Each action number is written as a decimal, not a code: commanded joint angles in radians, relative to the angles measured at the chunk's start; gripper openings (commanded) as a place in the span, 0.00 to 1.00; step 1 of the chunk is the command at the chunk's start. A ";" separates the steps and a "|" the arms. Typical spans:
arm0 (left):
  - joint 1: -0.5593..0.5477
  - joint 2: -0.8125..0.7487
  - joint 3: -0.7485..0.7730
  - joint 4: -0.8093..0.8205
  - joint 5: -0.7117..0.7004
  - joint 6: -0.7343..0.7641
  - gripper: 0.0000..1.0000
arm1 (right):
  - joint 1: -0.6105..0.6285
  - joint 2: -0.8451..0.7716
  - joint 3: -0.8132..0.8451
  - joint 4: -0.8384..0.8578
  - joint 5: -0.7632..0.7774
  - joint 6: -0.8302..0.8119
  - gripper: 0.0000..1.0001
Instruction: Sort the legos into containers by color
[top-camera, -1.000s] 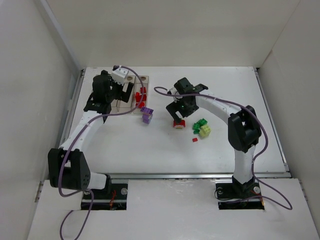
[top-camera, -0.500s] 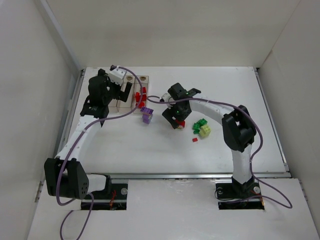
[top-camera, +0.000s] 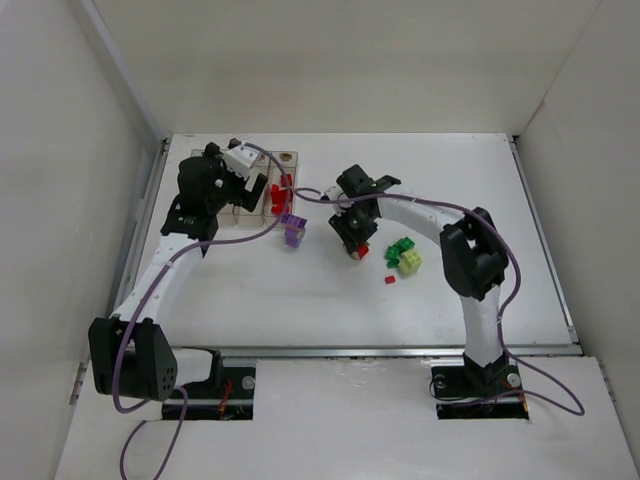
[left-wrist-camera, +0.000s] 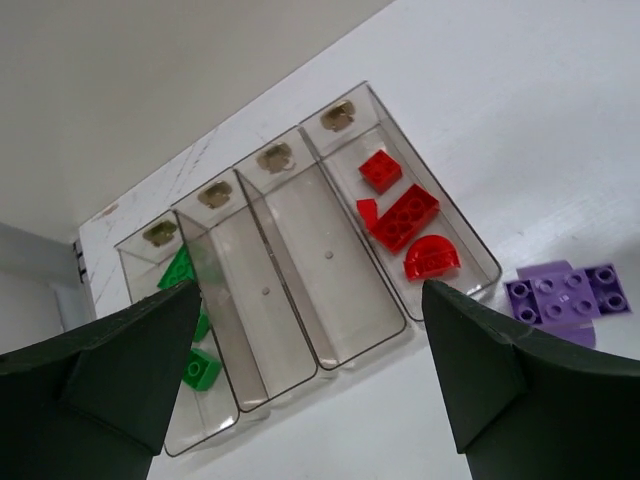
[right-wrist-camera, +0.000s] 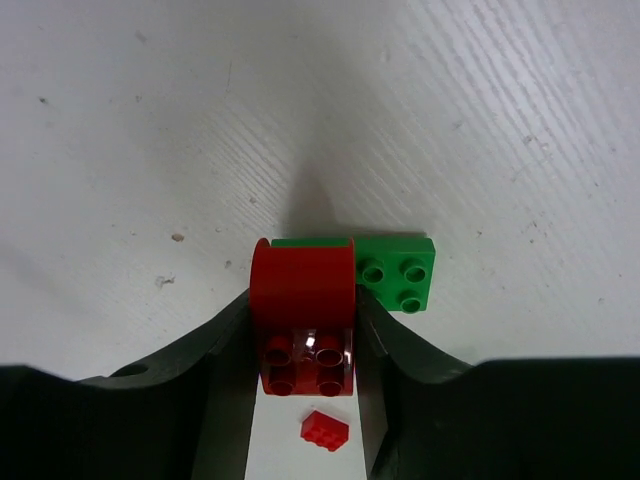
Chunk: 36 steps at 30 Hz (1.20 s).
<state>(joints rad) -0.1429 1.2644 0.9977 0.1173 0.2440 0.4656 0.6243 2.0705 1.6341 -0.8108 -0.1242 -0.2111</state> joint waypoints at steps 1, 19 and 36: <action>-0.001 -0.068 -0.025 0.004 0.180 0.088 0.90 | -0.090 -0.098 0.082 -0.010 -0.118 0.090 0.00; -0.221 -0.090 -0.038 0.268 0.609 0.193 0.97 | -0.256 -0.311 0.079 0.644 -1.051 0.670 0.00; -0.299 -0.036 -0.016 0.403 0.609 0.119 0.78 | -0.186 -0.345 0.095 0.653 -1.052 0.699 0.00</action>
<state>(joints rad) -0.4328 1.2350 0.9348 0.4534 0.8158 0.6144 0.4274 1.7714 1.7050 -0.2214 -1.1500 0.4797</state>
